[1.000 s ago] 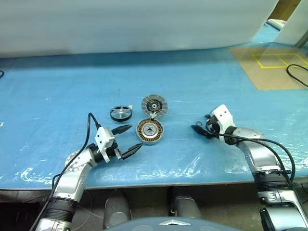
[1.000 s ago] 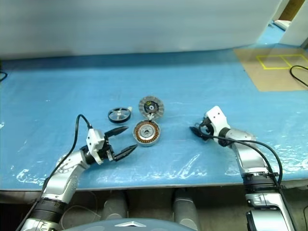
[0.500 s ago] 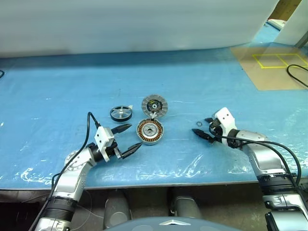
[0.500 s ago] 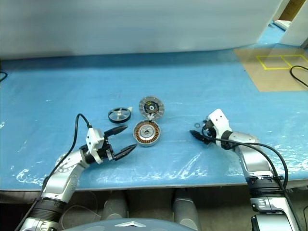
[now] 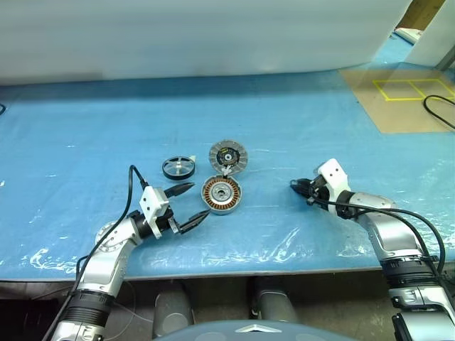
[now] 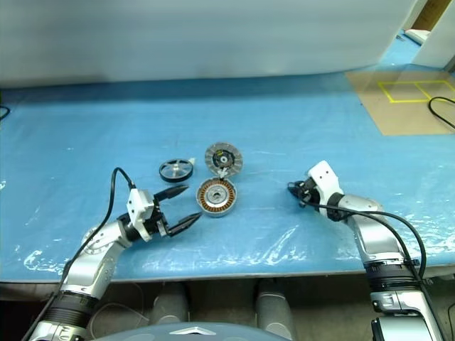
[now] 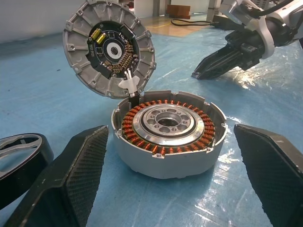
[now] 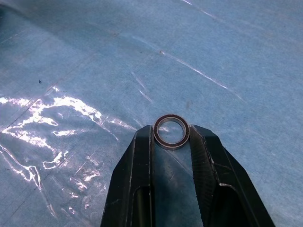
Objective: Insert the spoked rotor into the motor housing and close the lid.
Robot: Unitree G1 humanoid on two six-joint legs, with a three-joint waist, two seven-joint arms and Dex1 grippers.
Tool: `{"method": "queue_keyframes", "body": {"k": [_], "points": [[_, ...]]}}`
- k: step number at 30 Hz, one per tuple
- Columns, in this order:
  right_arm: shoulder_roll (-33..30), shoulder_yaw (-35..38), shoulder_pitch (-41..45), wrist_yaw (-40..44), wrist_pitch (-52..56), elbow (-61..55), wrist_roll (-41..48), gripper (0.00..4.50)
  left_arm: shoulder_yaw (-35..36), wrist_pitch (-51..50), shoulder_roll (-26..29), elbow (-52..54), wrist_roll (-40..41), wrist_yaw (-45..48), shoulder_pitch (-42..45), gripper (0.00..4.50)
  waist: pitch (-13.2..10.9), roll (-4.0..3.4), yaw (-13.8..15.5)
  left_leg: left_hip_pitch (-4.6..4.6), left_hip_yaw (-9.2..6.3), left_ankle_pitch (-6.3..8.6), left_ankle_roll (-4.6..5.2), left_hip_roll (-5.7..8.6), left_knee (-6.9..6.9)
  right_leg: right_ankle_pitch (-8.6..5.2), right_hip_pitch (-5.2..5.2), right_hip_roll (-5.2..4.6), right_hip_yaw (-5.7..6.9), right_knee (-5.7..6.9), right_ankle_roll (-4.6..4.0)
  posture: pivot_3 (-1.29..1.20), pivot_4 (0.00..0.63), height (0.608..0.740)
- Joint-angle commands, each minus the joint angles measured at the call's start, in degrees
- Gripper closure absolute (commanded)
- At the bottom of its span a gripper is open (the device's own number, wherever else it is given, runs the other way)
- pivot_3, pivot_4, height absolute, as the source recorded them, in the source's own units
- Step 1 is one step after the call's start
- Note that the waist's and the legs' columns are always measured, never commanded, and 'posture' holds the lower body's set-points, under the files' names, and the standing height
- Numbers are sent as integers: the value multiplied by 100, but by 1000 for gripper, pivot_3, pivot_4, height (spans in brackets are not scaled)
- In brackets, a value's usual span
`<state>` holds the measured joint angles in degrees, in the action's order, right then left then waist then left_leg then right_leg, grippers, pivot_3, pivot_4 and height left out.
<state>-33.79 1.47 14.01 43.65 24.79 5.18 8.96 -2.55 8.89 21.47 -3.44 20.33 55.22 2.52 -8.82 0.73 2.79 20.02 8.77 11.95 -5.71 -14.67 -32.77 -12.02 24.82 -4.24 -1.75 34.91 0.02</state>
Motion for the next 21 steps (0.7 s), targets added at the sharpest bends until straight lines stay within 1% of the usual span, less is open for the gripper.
{"method": "queue_keyframes", "body": {"k": [1, 3, 6, 8, 11, 13, 15, 18, 21], "points": [[145, 55, 89, 89, 36, -183, 279, 3851, 117, 53, 58, 213, 61, -39, 21, 0, 0, 0, -11, 0, 0, 0, 0, 0, 0, 0, 0, 0, 1, 0, 0, 0, 150, 740], [244, 226, 266, 378, 235, -569, 830, 3851, 141, 45, 81, 267, 85, -57, -28, 0, -2, -3, -38, 1, 0, 0, 0, 0, 2, 0, 3, 1, 0, 1, 0, 0, 150, 740], [92, 268, 374, 1052, 765, -1203, 1648, 3851, 165, 42, 114, 315, 104, -73, -92, 0, -9, -19, -42, 7, 0, 0, 1, 0, 3, 1, 23, 2, -2, 3, 0, 0, 150, 740], [-141, 101, 417, 1388, 1187, -1604, 1972, 3851, 179, 40, 134, 326, 109, -87, -111, 0, -9, -20, -18, 6, 0, 0, 1, 0, 7, 1, 23, 3, 0, 1, 0, 0, 150, 740], [-306, -161, 552, 1554, 1647, -2052, 2258, 3851, 199, 30, 145, 336, 109, -101, -114, 0, -9, -19, 29, 4, -1, 0, 1, -2, 9, 1, 16, 2, 5, -7, 0, 0, 150, 740], [-368, -498, 715, 1579, 1870, -2286, 2229, 3851, 206, 24, 146, 335, 108, -109, -106, 0, -9, -19, 29, 2, 0, -1, 1, -2, 8, 1, 16, 2, 4, -5, 0, 0, 150, 740], [-390, -915, 904, 1470, 1874, -2326, 1893, 3851, 196, 21, 139, 345, 100, -124, -106, 0, -9, -19, 25, 2, 0, -1, 0, -2, 7, 1, 16, 2, 4, -4, 0, 0, 150, 740], [-281, -1338, 1169, 1278, 1795, -2227, 1563, 3851, 177, 21, 128, 359, 94, -141, -115, 0, -9, -19, 12, 2, 0, -1, -2, -2, 5, 1, 16, 1, 2, 0, 0, 0, 150, 740], [-64, -1610, 1434, 1137, 1772, -2096, 1378, 3851, 170, 21, 124, 362, 89, -156, -114, 0, -8, -19, 3, 4, 0, -2, -3, -1, 5, 1, 18, 2, 3, -1, 1, 0, 150, 740]]}}
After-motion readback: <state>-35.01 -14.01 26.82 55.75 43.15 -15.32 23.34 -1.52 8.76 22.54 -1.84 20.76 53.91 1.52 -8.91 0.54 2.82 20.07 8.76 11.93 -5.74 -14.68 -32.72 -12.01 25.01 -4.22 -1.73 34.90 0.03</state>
